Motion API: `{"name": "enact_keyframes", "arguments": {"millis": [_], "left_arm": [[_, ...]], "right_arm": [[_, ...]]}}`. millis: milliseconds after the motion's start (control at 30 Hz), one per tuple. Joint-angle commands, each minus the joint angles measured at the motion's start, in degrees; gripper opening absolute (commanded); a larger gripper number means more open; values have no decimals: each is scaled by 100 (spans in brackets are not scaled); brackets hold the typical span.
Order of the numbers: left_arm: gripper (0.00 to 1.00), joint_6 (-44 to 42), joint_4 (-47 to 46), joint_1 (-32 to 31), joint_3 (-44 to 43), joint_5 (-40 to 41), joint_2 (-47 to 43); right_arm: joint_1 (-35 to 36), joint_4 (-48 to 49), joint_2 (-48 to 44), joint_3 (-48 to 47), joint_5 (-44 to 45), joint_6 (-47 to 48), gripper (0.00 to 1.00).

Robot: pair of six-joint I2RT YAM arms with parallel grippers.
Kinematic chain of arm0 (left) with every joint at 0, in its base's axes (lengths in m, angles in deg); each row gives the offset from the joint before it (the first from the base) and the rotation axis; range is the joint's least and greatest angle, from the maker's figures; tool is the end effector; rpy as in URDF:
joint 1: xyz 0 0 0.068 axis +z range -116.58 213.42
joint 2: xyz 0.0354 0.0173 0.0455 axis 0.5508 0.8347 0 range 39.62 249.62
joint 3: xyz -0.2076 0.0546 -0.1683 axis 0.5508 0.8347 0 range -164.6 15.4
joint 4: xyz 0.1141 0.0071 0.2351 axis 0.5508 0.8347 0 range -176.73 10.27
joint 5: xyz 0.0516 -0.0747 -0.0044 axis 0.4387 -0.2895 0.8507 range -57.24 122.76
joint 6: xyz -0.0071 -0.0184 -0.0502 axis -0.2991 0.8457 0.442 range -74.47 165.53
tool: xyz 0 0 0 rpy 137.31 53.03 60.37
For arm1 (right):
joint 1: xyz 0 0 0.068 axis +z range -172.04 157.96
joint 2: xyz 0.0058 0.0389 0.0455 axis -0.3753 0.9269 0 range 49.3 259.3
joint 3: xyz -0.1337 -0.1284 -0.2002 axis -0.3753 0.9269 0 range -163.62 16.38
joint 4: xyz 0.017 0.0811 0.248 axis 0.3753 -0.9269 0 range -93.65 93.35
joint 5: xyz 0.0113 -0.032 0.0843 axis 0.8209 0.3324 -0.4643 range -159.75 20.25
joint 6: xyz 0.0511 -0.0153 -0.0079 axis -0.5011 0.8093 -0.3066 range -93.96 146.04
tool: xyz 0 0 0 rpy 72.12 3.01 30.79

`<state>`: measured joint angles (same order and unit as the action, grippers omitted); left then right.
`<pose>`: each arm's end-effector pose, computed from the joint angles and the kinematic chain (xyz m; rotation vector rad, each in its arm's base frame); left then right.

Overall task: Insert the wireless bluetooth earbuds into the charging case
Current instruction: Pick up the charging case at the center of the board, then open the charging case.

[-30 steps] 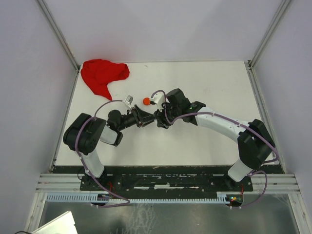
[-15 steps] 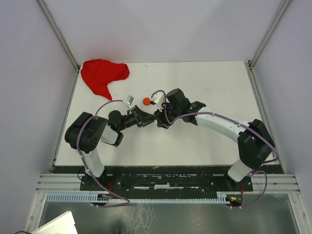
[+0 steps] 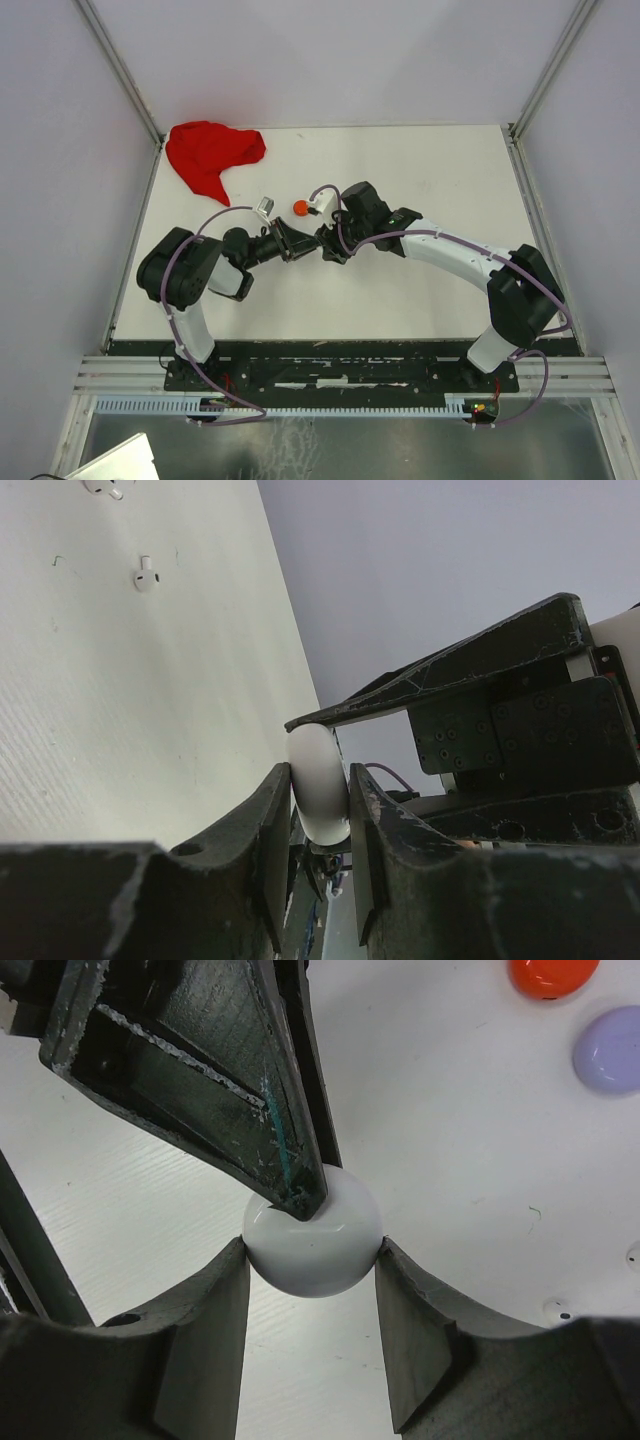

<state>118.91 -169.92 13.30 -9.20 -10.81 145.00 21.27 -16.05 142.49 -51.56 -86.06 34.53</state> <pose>0.2621 -0.1222 0.1400 -0.1308 1.8696 -1.7881 0.2542 0.2533 0.2509 -1.1752 2.0914 0.6269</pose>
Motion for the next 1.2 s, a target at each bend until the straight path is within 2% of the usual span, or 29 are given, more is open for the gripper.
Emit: {"name": "enact_keyframes", "arguments": {"millis": [0, 100, 267, 333, 433, 500, 733, 867, 1000, 1167], "left_arm": [[30, 220, -625, -77, -124, -127, 35], [17, 228, -645, -87, -149, -159, 41], [3, 259, -646, -89, -170, -172, 36], [3, 280, -648, -88, -173, -163, 43], [3, 320, -593, -87, -159, -54, 65], [3, 363, -531, -89, -134, 103, 91], [3, 661, -461, -78, -178, 741, 243], [3, 783, -462, -84, -160, 1177, 157], [3, 947, -548, -115, 12, 1780, -39], [3, 1102, -566, -370, 185, 2567, -302]], "right_arm": [[-29, 173, -2, -69, 32, 65, 28], [-31, 165, 15, -81, 50, 65, 28], [-26, 157, 5, -95, 80, 52, 31], [-28, 162, -24, -95, 122, 31, 42], [-27, 233, -119, -38, 206, -25, 65], [-33, 287, -240, 25, 225, -67, 72], [-62, 726, -1224, 502, 727, -520, 88], [-83, 1024, -1757, 768, 1775, -1129, 95], [-86, 1029, -1715, 716, 2985, -2278, 96], [-83, 1029, -1403, 609, 3432, -2806, 100]]}}
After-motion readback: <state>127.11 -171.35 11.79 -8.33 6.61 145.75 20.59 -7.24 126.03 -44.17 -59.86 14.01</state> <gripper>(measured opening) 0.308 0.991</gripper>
